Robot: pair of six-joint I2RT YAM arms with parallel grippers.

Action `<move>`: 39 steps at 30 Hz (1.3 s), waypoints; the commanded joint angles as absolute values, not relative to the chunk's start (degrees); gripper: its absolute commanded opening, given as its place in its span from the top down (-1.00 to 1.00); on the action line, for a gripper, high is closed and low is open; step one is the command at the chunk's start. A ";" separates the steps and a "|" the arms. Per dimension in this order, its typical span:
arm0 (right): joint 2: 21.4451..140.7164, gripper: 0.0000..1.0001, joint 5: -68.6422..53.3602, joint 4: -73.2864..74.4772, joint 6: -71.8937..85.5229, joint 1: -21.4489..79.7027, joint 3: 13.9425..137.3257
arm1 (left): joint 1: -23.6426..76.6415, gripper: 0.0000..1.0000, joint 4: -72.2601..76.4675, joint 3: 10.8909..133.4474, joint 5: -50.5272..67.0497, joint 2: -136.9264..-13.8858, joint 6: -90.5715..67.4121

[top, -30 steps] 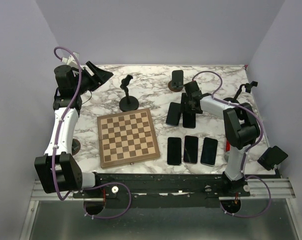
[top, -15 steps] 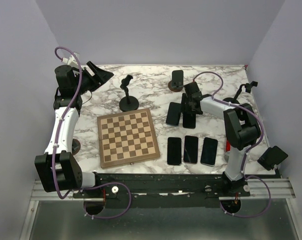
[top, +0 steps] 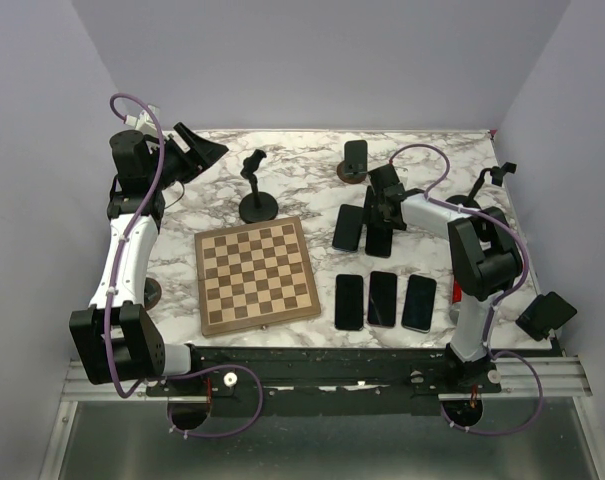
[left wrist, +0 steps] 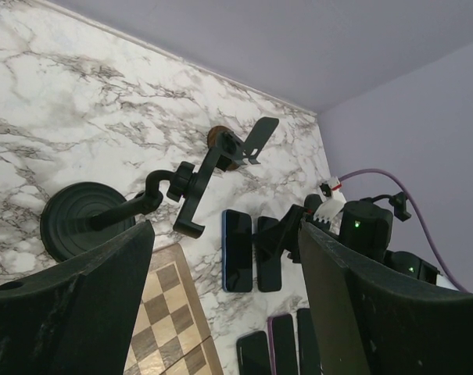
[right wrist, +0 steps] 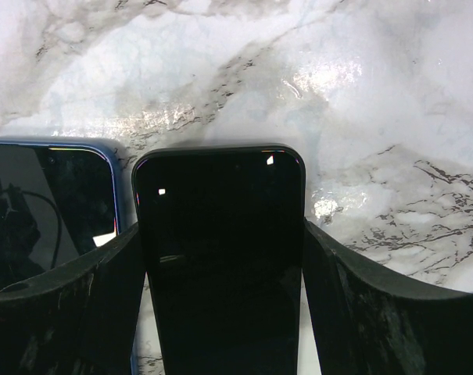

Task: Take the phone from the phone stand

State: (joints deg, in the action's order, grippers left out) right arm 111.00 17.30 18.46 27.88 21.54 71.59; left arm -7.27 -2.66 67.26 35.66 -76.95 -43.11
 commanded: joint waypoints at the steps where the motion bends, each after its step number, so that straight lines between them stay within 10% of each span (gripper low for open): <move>1: 111.45 -0.57 17.49 22.73 27.77 21.27 69.26 | -7.35 -0.65 -1.29 66.51 37.31 -75.59 -43.44; 7: 109.34 -0.93 15.68 20.26 24.78 21.27 68.13 | -7.38 -0.66 -1.04 66.35 37.28 -75.50 -43.23; 25: 70.55 -0.99 11.66 8.63 24.25 21.35 52.06 | -2.41 -0.70 -2.93 65.52 29.63 -70.43 -34.72; 39: 35.94 -1.00 19.54 11.53 23.87 21.27 46.16 | 3.78 -0.75 15.39 46.60 12.77 -40.00 -29.04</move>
State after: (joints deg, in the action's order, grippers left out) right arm 41.10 14.44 7.42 24.47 21.54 44.56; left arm 3.51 7.81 51.86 19.75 -48.88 -30.98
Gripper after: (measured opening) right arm 0.997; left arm 0.872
